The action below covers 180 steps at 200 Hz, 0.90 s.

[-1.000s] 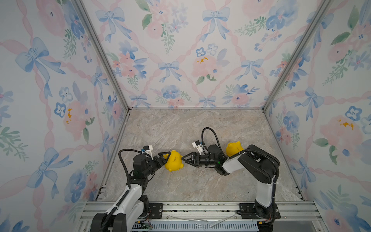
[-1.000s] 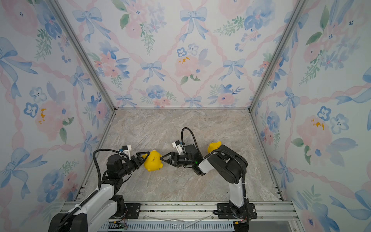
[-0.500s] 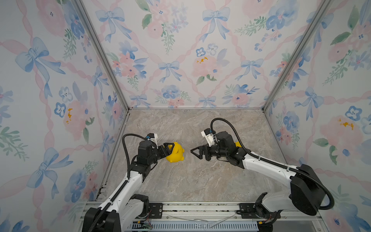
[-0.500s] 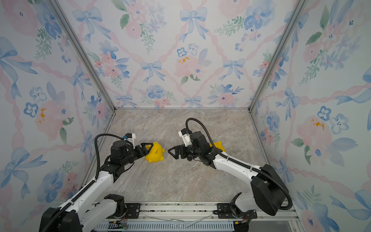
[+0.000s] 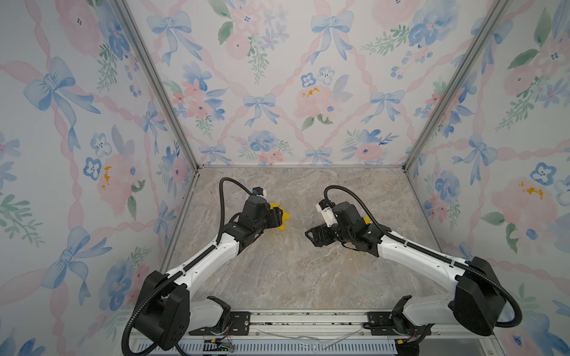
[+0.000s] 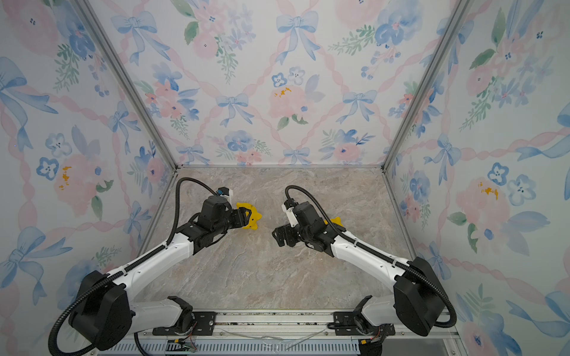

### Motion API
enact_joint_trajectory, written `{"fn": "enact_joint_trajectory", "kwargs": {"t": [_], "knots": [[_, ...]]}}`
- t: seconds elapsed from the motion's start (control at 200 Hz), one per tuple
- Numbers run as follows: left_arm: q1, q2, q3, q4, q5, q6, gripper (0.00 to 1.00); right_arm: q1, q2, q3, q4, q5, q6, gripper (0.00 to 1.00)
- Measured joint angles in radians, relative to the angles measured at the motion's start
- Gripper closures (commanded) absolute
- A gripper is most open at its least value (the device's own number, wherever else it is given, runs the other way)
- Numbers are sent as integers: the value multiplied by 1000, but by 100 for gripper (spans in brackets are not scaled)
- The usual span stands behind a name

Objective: Open piggy banks
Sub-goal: Place the piggy bank at the center of the board.

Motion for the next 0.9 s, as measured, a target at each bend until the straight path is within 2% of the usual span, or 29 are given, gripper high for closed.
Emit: {"fn": "enact_joint_trajectory", "kwargs": {"t": [0.115, 0.225, 0.315, 0.56, 0.72, 0.9], "knots": [[6, 26, 13, -4, 1, 16, 23, 0, 6, -1, 4, -34, 2, 4], [25, 60, 48, -11, 22, 42, 7, 0, 14, -14, 30, -68, 9, 4], [50, 72, 69, -6, 42, 46, 3, 0, 43, -14, 50, -97, 16, 4], [197, 100, 70, 28, 122, 49, 2, 0, 127, -12, 96, -176, 27, 4], [243, 111, 70, 30, 154, 49, 2, -6, 155, -5, 153, -224, 32, 3], [297, 139, 69, 85, 214, 37, 2, -45, 286, 74, 213, -306, 54, 3]]}}
